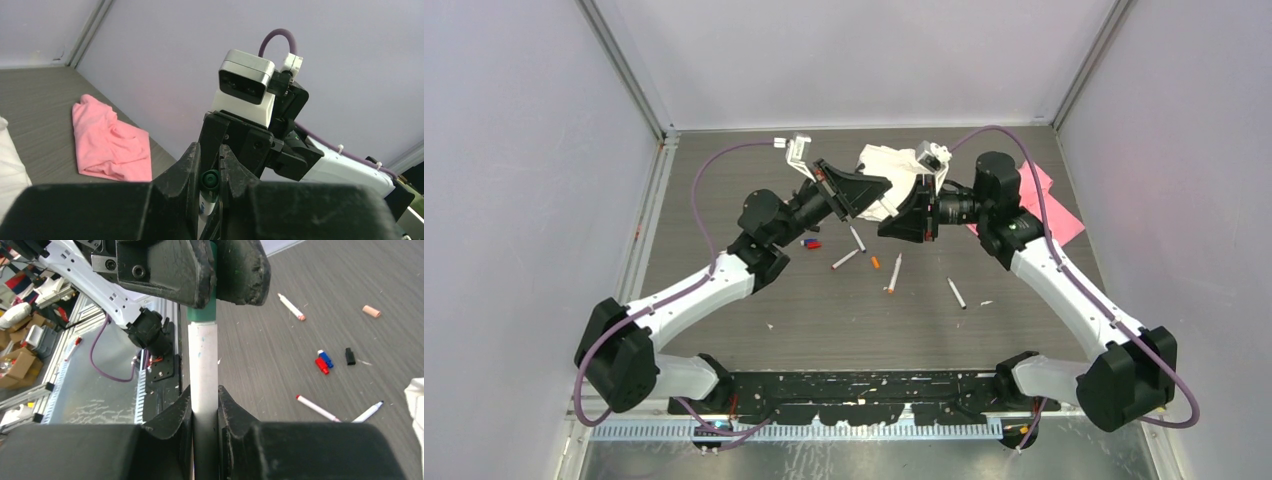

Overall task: Insert the pens into the pen caps
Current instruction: Press the pen cap onto the pen, then place the pen at the center of the board.

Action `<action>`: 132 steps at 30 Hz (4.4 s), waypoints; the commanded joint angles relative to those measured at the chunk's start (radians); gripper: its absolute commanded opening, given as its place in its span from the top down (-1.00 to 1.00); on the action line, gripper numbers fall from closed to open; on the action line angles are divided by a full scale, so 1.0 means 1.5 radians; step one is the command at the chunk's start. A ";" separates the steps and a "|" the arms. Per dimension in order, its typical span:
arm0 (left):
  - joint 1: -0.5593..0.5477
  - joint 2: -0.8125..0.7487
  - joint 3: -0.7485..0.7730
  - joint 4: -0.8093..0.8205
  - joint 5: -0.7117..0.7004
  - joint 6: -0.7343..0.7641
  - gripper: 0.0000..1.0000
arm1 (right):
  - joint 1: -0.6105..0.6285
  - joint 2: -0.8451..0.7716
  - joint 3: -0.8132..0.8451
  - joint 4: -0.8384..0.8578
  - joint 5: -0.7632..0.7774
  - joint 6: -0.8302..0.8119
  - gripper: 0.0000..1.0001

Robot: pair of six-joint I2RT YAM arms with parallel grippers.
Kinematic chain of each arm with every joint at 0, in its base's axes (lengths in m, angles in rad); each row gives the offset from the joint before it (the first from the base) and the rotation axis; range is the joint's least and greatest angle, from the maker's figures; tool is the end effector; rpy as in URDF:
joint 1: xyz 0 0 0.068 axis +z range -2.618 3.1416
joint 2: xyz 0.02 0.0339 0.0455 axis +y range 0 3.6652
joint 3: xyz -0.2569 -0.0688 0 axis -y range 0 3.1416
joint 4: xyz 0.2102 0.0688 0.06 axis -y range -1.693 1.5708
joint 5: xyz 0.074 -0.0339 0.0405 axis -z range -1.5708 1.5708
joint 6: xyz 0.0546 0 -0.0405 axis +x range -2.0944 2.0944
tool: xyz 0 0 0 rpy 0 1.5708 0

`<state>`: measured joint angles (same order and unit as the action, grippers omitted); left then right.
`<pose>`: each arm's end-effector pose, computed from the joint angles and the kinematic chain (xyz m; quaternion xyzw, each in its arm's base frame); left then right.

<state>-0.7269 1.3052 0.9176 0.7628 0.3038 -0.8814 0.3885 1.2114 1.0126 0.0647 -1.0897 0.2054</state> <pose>0.2037 -0.2031 0.3837 0.0818 0.5643 -0.6476 0.5055 0.2093 0.1380 0.3580 -0.3985 0.6100 0.5378 0.4240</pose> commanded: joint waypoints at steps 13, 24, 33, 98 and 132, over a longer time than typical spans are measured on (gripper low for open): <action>-0.089 -0.007 -0.065 -0.256 0.174 0.118 0.99 | -0.056 0.006 -0.030 0.373 0.018 0.255 0.99; -0.159 0.099 -0.138 0.179 -0.002 -0.135 0.99 | -0.040 0.007 -0.027 0.312 0.020 0.199 0.98; -0.179 0.117 -0.140 0.173 0.015 -0.227 0.99 | -0.041 -0.003 -0.017 0.293 0.026 0.195 0.99; 0.057 -0.306 -0.171 -0.458 0.063 0.260 -0.66 | -0.091 0.073 -0.072 0.032 0.128 -0.049 0.96; 0.108 -0.434 -0.099 -0.822 -0.022 0.507 -0.80 | -0.246 0.310 0.082 -0.164 0.619 0.031 0.18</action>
<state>-0.5751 0.6582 0.7734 -0.4911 0.2249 -0.1261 0.0647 1.7954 1.1015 -0.1696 -0.0734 0.2909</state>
